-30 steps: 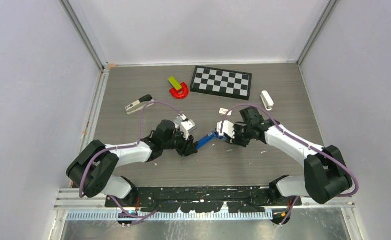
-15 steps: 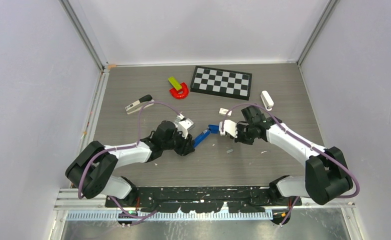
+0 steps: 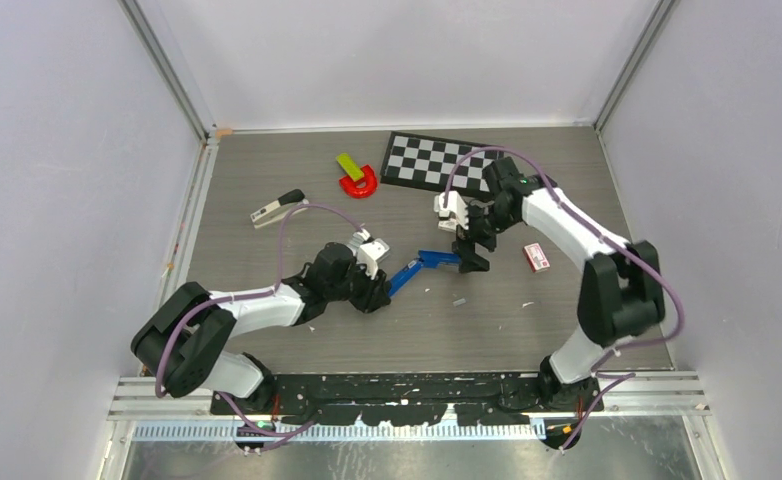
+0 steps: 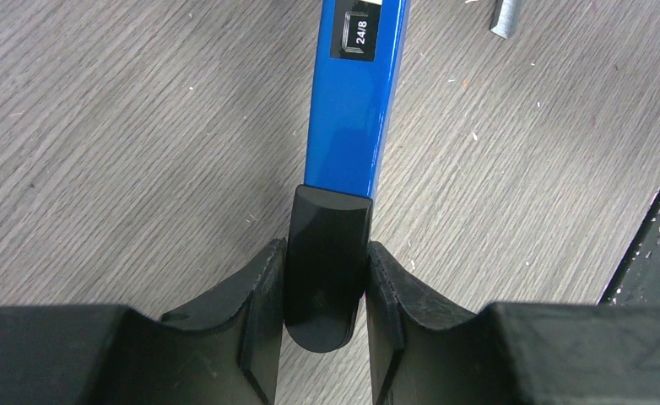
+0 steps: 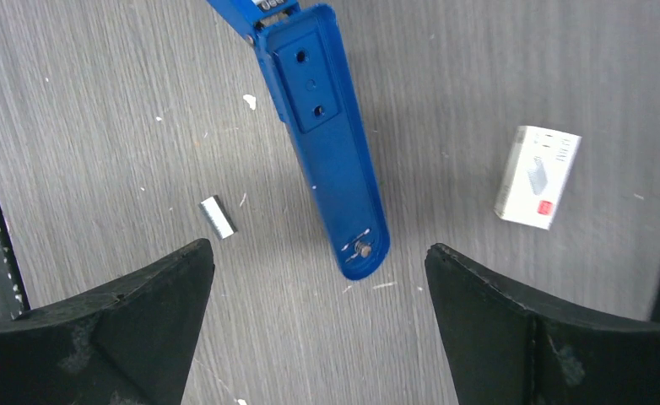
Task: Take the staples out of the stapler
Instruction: Unload the staple at the center of the board.
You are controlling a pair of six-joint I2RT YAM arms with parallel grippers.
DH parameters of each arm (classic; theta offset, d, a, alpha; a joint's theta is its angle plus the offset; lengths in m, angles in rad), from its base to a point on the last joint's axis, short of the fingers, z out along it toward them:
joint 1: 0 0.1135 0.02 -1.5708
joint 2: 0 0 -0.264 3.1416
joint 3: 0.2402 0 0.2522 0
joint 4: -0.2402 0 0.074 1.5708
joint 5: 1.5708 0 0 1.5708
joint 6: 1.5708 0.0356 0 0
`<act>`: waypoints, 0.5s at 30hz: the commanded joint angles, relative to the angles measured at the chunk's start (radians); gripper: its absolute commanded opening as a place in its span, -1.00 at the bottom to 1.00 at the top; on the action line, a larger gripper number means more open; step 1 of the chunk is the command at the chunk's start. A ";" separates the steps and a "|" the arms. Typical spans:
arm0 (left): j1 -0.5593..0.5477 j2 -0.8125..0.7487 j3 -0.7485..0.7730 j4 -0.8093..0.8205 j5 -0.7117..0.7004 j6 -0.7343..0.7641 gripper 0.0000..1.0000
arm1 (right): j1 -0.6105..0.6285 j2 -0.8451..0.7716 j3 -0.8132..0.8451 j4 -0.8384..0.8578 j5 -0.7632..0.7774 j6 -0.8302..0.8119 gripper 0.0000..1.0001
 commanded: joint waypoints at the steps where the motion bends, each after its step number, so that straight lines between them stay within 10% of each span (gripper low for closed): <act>1: -0.015 -0.029 0.034 0.060 -0.001 0.043 -1.00 | -0.011 0.122 0.090 -0.146 -0.062 -0.105 0.99; 15: -0.031 -0.008 0.063 0.070 -0.010 0.082 -1.00 | -0.003 0.416 0.308 -0.330 -0.121 -0.263 0.75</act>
